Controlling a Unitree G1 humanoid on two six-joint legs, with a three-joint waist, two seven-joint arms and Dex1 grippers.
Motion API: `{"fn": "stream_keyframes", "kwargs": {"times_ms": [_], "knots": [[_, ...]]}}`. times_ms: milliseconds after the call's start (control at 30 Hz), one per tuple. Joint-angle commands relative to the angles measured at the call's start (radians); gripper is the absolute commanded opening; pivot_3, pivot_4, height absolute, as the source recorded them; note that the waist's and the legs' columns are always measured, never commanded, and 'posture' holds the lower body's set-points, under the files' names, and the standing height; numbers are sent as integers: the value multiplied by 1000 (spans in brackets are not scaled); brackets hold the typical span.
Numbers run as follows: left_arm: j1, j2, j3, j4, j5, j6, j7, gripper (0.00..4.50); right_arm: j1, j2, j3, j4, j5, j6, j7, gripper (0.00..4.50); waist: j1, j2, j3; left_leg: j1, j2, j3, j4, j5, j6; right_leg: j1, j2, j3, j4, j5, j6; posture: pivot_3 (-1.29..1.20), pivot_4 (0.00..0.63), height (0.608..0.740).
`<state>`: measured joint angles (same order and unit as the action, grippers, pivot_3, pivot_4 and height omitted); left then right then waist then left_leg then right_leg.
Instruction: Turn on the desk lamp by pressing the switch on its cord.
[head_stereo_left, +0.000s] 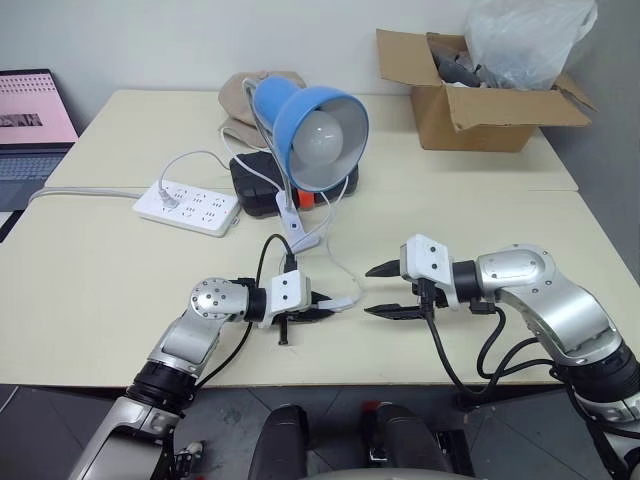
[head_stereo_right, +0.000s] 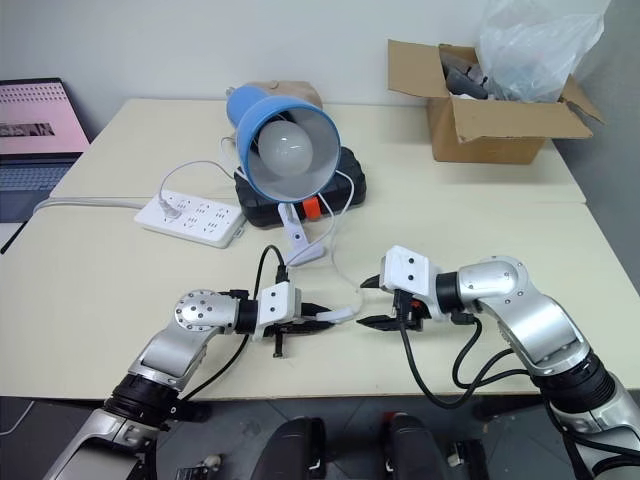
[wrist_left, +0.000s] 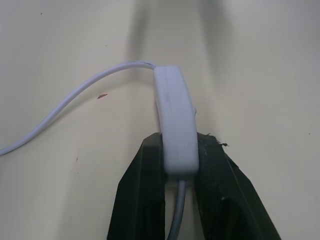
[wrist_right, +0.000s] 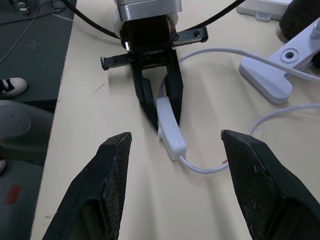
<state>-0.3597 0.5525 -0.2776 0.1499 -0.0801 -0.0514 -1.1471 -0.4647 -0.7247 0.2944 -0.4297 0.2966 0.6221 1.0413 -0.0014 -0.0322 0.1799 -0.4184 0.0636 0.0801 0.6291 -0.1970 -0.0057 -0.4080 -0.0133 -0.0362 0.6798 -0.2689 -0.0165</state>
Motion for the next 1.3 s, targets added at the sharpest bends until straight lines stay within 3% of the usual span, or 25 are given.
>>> {"fn": "stream_keyframes", "kwargs": {"times_ms": [33, 133, 633, 733, 967, 1300], "knots": [[-3, 7, 3, -13, -9, -18, -14, 1860, 7, -12, -34, -42, 16, 7, -8, 2989, 0, 0, 0, 0, 0, 0, 0, 0, 0, 0, 0, 0, 0, 0, 0, 0, 150, 740], [5, 29, -1, -36, -23, -9, -52, 2360, 13, -17, -37, -48, 18, 12, -9, 2989, -1, 0, 0, 0, 0, 0, 0, 0, 0, 0, 0, 0, 0, 0, 0, 0, 150, 740], [-25, 8, 16, 26, 4, -76, 2, 2360, 21, -24, -37, -56, 27, 19, -7, 2989, 0, 0, 0, 0, 0, 0, 0, 0, 0, 0, 0, 0, 0, 0, 0, 0, 150, 740], [-34, 2, 13, 43, 8, -86, 6, 1953, 21, -26, -35, -57, 28, 19, -7, 2989, 0, 0, 0, 0, 0, 0, 0, 0, 0, 0, 0, 0, 0, 0, 0, 0, 150, 740], [-42, -2, 6, 49, 12, -92, 5, 421, 20, -31, -33, -60, 30, 19, -4, 2989, 0, 0, 0, 0, 0, 0, 0, 0, 0, 0, 0, 0, 0, 0, 0, 0, 150, 740], [-49, -5, 19, -9, -42, -40, -29, 407, -7, -11, -20, -63, 50, 22, 6, 2989, 0, 0, 0, 0, 0, 0, 0, 0, 0, 0, 0, 0, 0, 0, 0, 0, 150, 740]]}}
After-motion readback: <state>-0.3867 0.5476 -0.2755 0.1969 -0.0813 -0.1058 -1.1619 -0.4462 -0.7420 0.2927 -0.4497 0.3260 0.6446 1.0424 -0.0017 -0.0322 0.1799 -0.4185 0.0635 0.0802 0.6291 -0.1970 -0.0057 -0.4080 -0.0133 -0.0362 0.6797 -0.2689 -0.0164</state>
